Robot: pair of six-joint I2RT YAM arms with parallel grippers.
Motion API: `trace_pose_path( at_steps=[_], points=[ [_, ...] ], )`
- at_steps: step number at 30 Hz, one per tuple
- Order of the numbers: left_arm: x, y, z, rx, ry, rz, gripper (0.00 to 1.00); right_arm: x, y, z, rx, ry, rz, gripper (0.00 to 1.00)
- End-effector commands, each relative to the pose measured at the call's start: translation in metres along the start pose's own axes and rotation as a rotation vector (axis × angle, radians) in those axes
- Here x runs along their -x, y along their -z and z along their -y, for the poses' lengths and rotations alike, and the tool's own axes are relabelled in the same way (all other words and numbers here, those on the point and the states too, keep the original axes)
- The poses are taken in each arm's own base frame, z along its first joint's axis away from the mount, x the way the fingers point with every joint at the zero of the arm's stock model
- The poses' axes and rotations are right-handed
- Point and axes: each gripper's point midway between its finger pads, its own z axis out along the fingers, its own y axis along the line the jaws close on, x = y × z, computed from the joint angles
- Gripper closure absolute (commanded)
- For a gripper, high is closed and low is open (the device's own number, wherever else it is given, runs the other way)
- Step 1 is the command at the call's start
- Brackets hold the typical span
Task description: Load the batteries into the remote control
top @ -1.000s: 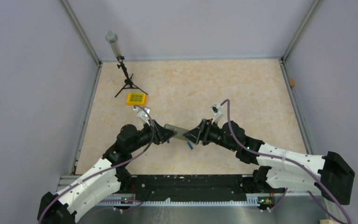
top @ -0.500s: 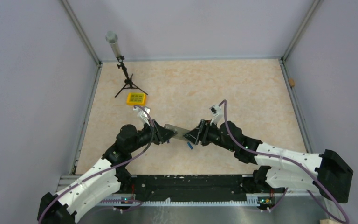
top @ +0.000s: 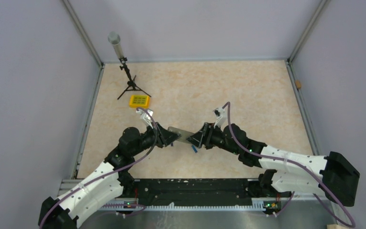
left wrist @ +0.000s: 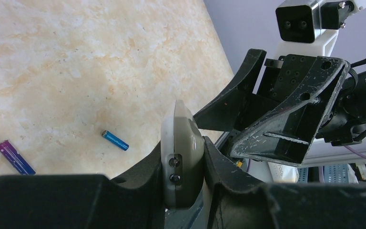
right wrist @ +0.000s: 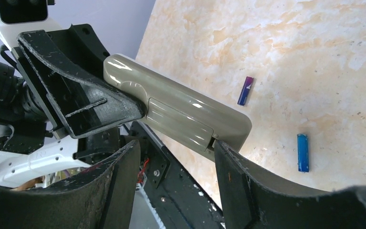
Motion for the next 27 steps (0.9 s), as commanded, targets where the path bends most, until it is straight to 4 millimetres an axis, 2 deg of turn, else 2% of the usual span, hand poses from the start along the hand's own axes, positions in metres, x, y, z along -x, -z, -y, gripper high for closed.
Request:
trace_pose_path(
  at_steps=[1, 12, 22, 27],
  points=[
    [0.019, 0.002, 0.033, -0.118, -0.024, 0.053, 1.0, 0.009, -0.005, -0.018, 0.052, -0.011, 0.021, 0.42],
    [0.019, 0.003, 0.036, -0.13, -0.018, 0.054, 1.0, 0.009, -0.006, -0.015, 0.04, -0.012, 0.024, 0.43],
    [0.019, 0.002, 0.037, -0.133, -0.005, 0.051, 1.0, 0.014, 0.001, -0.049, 0.202, -0.032, 0.028, 0.42],
    [0.018, 0.0, 0.036, -0.133, -0.001, 0.044, 1.0, 0.015, 0.004, -0.058, 0.252, -0.041, 0.03, 0.42]
  ],
)
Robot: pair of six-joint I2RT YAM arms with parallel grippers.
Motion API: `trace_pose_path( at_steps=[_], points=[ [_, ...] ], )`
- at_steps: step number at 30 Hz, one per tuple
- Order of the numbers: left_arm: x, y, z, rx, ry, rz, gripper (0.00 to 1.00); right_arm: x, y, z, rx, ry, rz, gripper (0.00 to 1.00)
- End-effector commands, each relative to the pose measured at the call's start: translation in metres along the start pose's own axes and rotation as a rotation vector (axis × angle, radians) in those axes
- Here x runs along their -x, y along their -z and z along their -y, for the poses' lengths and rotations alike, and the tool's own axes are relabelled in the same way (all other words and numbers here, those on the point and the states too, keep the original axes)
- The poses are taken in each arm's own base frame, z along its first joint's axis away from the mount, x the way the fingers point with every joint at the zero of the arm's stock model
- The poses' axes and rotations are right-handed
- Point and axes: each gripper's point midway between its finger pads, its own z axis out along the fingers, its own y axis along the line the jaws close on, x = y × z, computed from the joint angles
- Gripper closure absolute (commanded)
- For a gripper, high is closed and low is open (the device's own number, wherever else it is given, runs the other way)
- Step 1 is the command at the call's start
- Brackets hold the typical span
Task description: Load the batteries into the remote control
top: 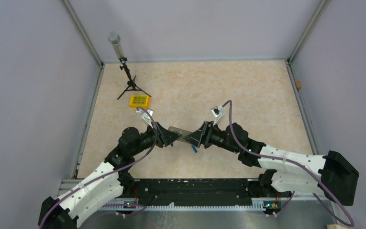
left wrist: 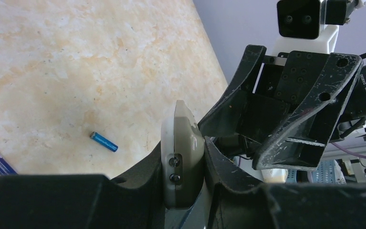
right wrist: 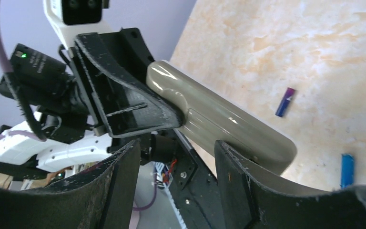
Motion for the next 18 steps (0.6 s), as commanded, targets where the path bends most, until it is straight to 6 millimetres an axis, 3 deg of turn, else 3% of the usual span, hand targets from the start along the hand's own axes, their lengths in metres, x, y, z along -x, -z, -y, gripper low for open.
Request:
trace_pose_path(
  at_steps=[1, 6, 13, 18],
  points=[
    [0.017, -0.001, 0.031, -0.11, -0.023, 0.046, 1.0, 0.01, 0.002, -0.031, 0.124, -0.01, 0.025, 0.42],
    [0.02, 0.0, 0.028, -0.087, -0.037, 0.055, 1.0, 0.013, 0.005, -0.026, 0.095, 0.007, 0.041, 0.42],
    [0.026, 0.003, 0.027, -0.066, -0.06, 0.083, 1.0, 0.017, 0.012, 0.0, -0.051, 0.033, 0.066, 0.42],
    [0.027, 0.003, 0.031, -0.074, -0.067, 0.081, 1.0, 0.014, 0.011, 0.005, -0.066, 0.028, 0.055, 0.42]
  ],
)
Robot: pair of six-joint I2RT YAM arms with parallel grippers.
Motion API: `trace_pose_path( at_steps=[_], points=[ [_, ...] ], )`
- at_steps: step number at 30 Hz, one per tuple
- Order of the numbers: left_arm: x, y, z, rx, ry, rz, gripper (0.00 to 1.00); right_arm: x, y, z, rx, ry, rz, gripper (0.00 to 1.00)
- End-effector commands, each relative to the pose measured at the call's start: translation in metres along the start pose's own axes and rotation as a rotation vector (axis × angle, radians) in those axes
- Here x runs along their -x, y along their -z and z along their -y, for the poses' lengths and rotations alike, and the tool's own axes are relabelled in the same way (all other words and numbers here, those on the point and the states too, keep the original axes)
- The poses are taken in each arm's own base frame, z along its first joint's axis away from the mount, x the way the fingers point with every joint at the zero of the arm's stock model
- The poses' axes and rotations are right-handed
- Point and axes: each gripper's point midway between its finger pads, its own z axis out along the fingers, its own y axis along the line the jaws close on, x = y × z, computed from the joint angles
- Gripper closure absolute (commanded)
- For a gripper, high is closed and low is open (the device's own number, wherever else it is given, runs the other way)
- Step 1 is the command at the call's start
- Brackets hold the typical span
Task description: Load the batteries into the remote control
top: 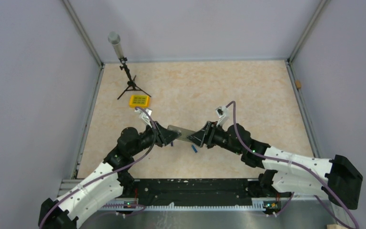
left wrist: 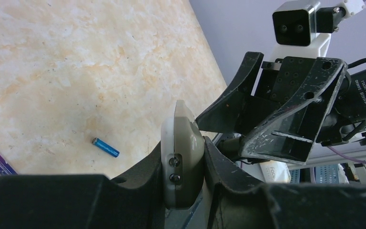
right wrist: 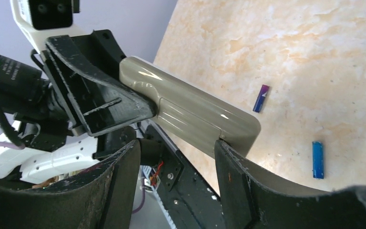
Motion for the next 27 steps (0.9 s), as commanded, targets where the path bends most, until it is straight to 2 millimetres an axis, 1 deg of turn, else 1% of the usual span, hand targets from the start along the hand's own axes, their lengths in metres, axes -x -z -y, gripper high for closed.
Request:
trace_pose_path(
  at_steps=[1, 8, 17, 27],
  points=[
    [0.021, 0.001, 0.026, -0.066, -0.051, 0.053, 1.0, 0.006, -0.001, -0.001, -0.013, 0.015, 0.023, 0.42],
    [0.021, 0.003, 0.029, -0.074, -0.053, 0.051, 1.0, 0.007, -0.004, 0.005, -0.043, 0.02, 0.032, 0.42],
    [0.017, 0.004, 0.034, -0.105, -0.053, 0.032, 1.0, 0.004, -0.01, 0.006, -0.047, 0.011, 0.02, 0.42],
    [0.018, 0.004, 0.036, -0.117, -0.057, 0.038, 1.0, -0.004, -0.019, 0.013, -0.067, -0.006, -0.004, 0.42]
  ],
)
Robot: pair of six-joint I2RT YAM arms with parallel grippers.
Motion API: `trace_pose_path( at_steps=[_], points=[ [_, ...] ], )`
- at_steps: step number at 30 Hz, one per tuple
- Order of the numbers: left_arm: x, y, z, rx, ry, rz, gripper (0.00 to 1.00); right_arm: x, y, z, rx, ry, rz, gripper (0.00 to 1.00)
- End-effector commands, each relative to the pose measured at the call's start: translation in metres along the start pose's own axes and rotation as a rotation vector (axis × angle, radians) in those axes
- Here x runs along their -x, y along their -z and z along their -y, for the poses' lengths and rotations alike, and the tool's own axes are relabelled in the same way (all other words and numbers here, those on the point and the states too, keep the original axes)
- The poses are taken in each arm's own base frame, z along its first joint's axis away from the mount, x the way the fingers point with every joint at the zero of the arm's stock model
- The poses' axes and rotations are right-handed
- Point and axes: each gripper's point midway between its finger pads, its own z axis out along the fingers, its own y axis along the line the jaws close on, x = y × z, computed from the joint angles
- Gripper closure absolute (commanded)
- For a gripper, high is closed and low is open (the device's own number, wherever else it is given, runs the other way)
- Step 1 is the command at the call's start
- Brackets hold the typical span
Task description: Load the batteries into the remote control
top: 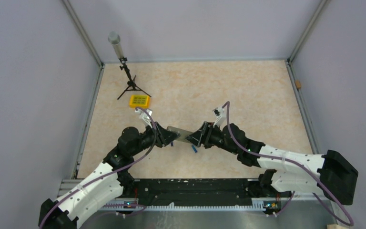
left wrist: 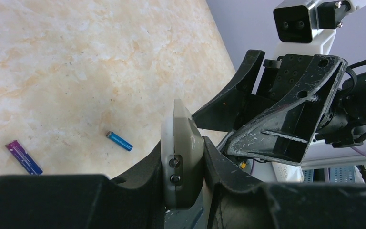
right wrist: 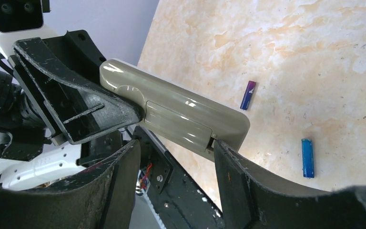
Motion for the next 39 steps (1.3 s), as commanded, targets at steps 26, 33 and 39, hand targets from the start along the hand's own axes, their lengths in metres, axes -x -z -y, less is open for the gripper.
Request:
trace_pose_path(
  at_steps=[26, 33, 39],
  points=[
    [0.02, 0.001, 0.047, -0.176, 0.009, 0.04, 1.0, 0.009, -0.003, -0.044, 0.199, -0.042, 0.023, 0.42],
    [0.02, -0.002, 0.042, -0.15, -0.004, 0.035, 1.0, 0.012, 0.001, -0.053, 0.246, -0.046, 0.032, 0.42],
    [0.019, -0.005, 0.035, -0.119, -0.018, 0.032, 1.0, 0.012, 0.002, -0.054, 0.26, -0.054, 0.037, 0.42]
  ],
)
